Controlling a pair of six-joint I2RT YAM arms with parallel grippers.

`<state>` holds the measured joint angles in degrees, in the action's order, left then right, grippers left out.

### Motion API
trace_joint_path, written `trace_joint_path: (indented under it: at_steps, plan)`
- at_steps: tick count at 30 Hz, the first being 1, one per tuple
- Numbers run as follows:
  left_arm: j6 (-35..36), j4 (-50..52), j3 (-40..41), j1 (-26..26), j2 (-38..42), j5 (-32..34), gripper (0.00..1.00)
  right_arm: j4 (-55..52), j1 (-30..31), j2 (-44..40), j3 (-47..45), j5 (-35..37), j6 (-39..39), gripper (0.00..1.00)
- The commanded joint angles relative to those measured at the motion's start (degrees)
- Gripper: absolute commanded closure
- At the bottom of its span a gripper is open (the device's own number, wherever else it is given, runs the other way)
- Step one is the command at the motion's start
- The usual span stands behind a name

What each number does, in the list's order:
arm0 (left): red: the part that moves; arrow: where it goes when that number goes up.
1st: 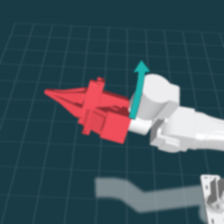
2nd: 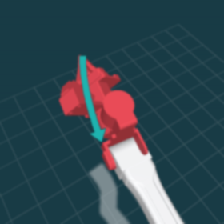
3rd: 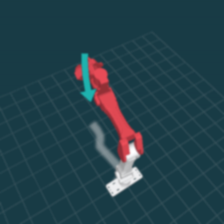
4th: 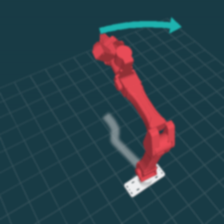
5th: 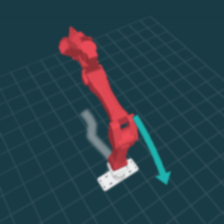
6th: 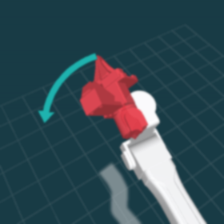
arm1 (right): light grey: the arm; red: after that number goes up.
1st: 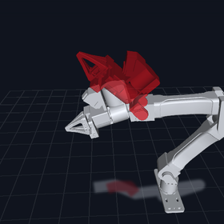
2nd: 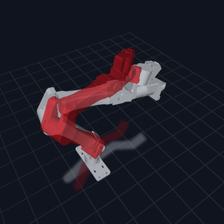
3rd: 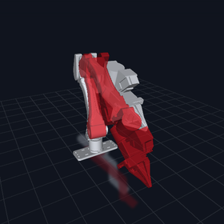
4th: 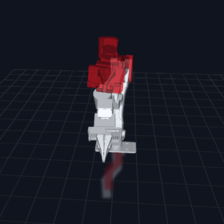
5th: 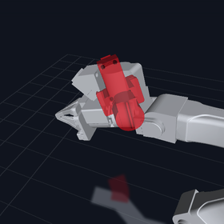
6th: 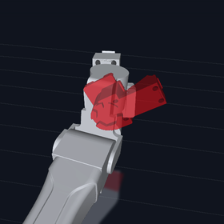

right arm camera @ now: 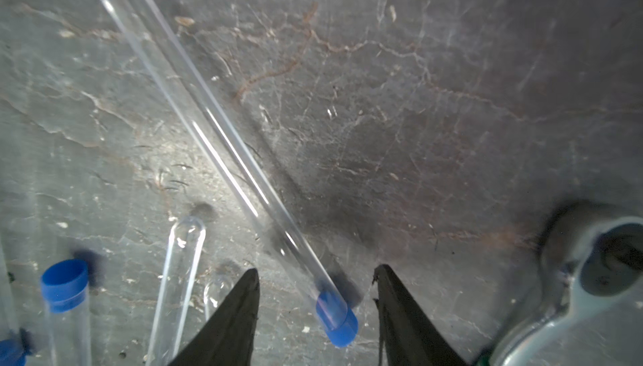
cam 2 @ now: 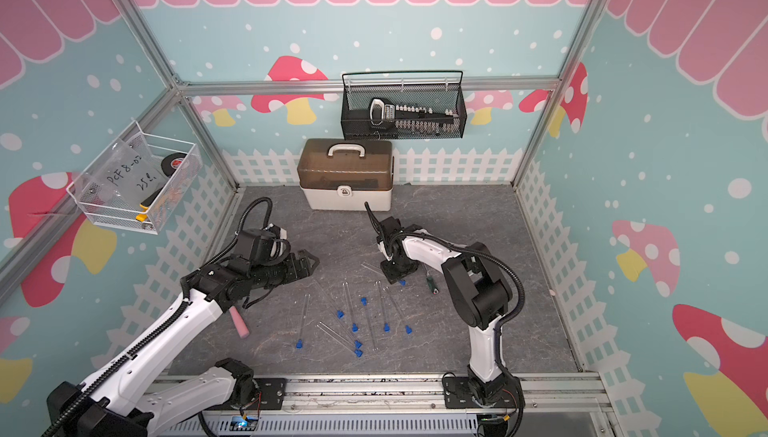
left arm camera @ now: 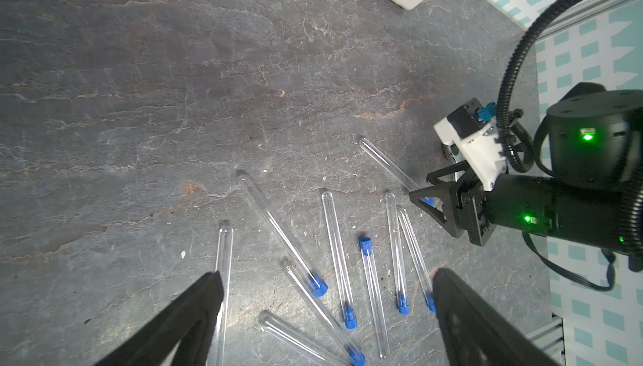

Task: Remove stoppers from test tubes
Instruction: Pick up the test tube at the center of the board.

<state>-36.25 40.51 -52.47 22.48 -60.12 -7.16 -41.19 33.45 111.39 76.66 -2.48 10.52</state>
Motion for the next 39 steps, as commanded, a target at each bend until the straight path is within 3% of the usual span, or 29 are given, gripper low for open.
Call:
trace_joint_path:
  at_steps: [1, 6, 11, 17, 19, 39]
  plan:
    - [-1.5, 0.9, 0.6, 0.0, 0.0, -0.5, 0.06, 0.8, 0.4, 1.5, -0.7, 0.5, -0.9, 0.47]
    - [-1.9, 0.8, 0.8, 0.0, -0.1, -0.5, 0.06, 1.8, 0.5, 2.5, -0.8, 1.8, -0.8, 0.52]
    - [-2.2, 0.5, 1.0, 0.0, -0.8, -0.7, 0.08, 2.5, 0.9, 3.2, -0.9, 2.6, -1.1, 0.66]
    - [-2.6, -0.1, 0.8, 0.0, -1.8, -0.9, 0.09, 3.1, 1.1, 3.0, -1.3, 1.0, -1.8, 0.69]
    - [-2.9, -0.8, 1.0, 0.0, -2.1, -1.3, 0.12, 3.3, 1.1, 2.6, -1.6, 0.8, -2.1, 0.75]
    - [-4.9, -3.0, 2.5, 0.0, -2.7, -2.1, 0.13, 4.5, 1.1, 0.4, -2.4, -1.5, -1.3, 0.84]
